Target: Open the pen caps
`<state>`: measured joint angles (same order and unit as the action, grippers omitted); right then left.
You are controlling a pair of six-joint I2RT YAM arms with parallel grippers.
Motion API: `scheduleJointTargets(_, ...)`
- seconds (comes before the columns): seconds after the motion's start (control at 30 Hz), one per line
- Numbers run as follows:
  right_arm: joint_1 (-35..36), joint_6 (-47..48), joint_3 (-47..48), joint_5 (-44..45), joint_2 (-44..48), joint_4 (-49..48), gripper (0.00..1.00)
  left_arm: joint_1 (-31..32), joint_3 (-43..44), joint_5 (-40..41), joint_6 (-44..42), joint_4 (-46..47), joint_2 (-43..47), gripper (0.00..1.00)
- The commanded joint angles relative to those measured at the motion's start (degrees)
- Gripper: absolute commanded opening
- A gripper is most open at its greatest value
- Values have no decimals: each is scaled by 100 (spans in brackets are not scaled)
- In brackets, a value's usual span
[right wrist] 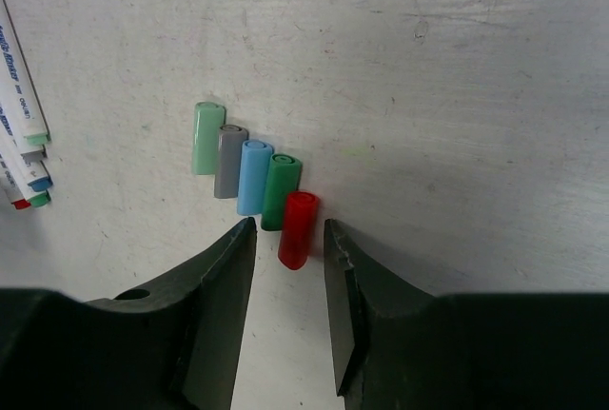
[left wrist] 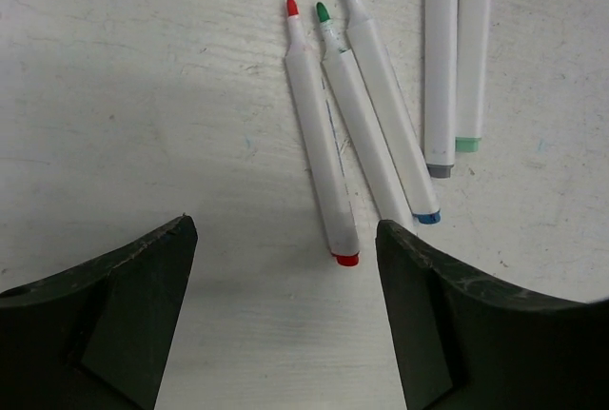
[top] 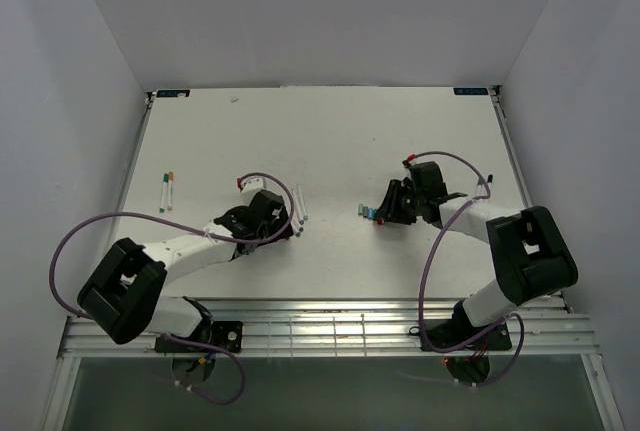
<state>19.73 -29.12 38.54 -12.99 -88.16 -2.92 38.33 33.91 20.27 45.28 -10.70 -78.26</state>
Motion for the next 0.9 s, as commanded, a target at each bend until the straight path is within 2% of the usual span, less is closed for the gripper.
scheduleJointTargets(0.0,-21,179,39,174,202,141,41,-97,387,161,-1,-668,355,87)
scheduleJointTargets(0.2,-4,311,127,271,791,643,43,-729,915,565,-273,-1512,592,88)
scheduleJointTargets(0.37,277,346,57,-124,1231,714,43,-1687,1336,881,-940,-1585,628,89)
scheduleJointTargets(0.43,548,329,22,-334,1301,661,44,-2063,1364,734,-1649,-1182,567,89)
scheduleJointTargets(0.53,874,276,-22,-650,1328,512,44,-2591,1600,601,-2170,-1049,269,94)
scheduleJointTargets(0.7,1244,276,-40,-941,1345,362,44,-3348,1935,100,-2725,-873,-145,96)
scheduleJointTargets(0.87,1288,381,-49,-1223,1266,362,44,-4156,2137,-338,-3270,-662,-444,95)
